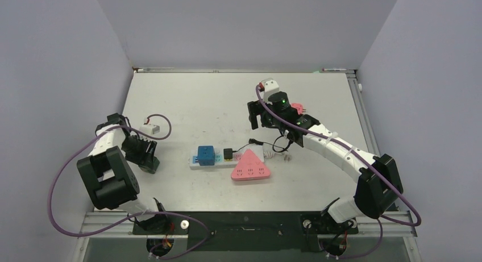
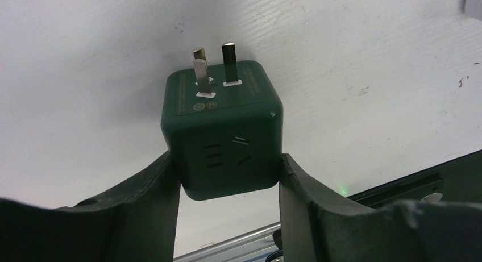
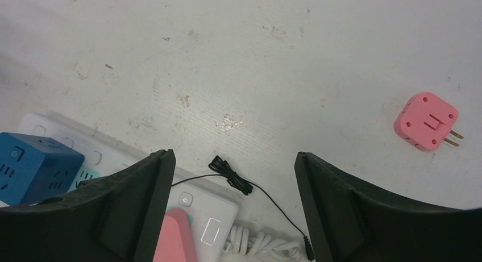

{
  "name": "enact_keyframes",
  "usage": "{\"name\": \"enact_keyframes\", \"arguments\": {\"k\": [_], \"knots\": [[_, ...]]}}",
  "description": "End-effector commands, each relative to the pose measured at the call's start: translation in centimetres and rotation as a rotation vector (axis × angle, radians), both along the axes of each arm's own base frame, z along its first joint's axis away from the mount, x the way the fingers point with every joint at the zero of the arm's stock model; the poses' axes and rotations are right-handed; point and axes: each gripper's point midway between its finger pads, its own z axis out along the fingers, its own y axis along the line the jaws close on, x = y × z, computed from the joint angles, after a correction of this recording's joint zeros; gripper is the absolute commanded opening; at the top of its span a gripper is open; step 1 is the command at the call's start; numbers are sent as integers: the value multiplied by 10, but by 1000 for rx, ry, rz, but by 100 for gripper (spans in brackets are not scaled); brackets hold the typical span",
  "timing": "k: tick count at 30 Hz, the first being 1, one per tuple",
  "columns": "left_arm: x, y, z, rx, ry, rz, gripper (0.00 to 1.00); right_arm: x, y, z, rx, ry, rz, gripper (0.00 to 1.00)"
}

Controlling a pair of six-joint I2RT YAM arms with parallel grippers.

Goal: Insert the plug
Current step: Pick up the plug from the center of the board.

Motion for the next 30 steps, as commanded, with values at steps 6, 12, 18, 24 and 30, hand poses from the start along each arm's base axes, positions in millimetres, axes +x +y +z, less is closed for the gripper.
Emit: {"name": "enact_keyframes", "arguments": {"k": [6,12,18,24,30], "knots": [[28,-8,-3,-39,-98,-43,13,-3,21,38,91,-80,49,76],[45,-26,39,-137,-191,-117,0,-11,28,61,114,-142,79,81],[53,-73,143,-298,-480,-432,0,-24,49,91,195,-207,198,90],[46,-116,218,-252,-666,-669,2,-43,80,133,353,-244,362,99],[32,-159,267,-203,-893,-881,2,-82,102,164,554,-299,569,94]]}}
